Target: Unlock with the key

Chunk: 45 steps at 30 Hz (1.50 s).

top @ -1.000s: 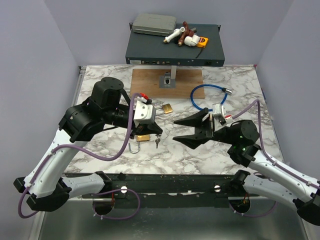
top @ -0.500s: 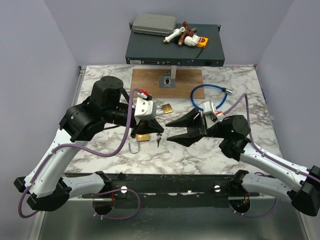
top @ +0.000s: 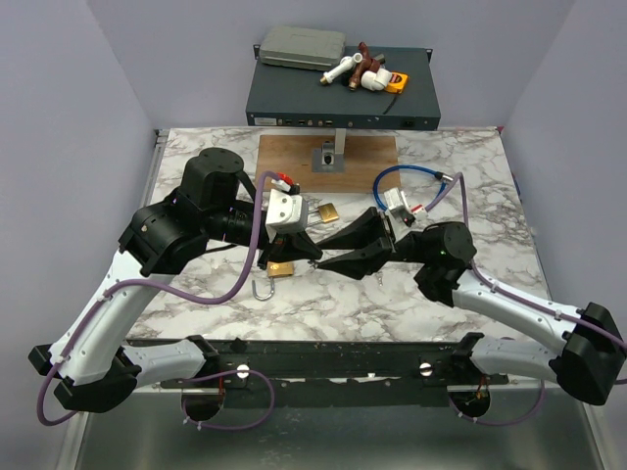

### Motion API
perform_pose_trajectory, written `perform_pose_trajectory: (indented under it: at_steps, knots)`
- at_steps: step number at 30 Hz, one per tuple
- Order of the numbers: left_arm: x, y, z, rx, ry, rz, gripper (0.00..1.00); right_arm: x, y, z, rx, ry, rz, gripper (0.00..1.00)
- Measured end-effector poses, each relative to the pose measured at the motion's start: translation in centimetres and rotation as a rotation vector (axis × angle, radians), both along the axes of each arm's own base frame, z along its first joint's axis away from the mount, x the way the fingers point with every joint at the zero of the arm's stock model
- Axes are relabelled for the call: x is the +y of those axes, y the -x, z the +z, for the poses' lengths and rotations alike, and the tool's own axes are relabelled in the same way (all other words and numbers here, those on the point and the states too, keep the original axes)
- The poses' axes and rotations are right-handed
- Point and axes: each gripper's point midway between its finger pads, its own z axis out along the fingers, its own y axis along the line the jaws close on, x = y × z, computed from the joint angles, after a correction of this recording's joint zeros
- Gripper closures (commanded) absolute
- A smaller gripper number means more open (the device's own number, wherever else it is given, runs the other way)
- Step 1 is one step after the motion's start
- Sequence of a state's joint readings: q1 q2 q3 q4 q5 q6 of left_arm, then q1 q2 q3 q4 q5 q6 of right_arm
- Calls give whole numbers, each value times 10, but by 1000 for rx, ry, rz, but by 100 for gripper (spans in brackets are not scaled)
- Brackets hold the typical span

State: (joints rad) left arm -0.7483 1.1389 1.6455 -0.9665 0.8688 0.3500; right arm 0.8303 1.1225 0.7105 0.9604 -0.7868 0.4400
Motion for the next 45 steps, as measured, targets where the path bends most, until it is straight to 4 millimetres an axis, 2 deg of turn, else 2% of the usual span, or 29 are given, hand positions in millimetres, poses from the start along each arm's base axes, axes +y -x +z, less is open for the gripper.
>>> perform_pose_trajectory:
  at_steps: [7,13,15,17,18,19,26,29,31,32,37,41,45]
  knots:
    - [0,0,0,-1,1,0,100,5,2,4,6,-10,33,61]
    - [-1,-1,1,-5,5,0,100,12,2,-2,23,8,52,62]
    - [-1,-1,1,-6,6,0,100,12,1,-2,24,11,54,67]
    - [-1,-1,1,-7,6,0,100,12,1,-2,23,12,54,84]
    - [-1,-1,1,-7,6,0,100,13,1,-2,23,12,54,97]
    - [-1,-1,2,-7,6,1,100,13,2,-2,22,12,55,99]
    - [-1,-6,4,-15,12,26,100,13,3,-1,45,32,52,99]
    - [-2,-7,6,-12,18,29,51,11,4,0,62,37,48,99]
    - [-2,-8,8,-3,23,43,34,9,6,0,80,47,51,99]
    - [-2,-9,9,5,25,54,29,9,6,0,87,51,52,99]
    - [2,-16,24,-3,54,115,22,4,11,0,121,73,59,99]
    - [11,-26,33,4,82,180,2,-2,16,-3,153,107,57,99]
    - [26,-51,34,35,98,292,1,-4,17,-15,213,169,49,99]
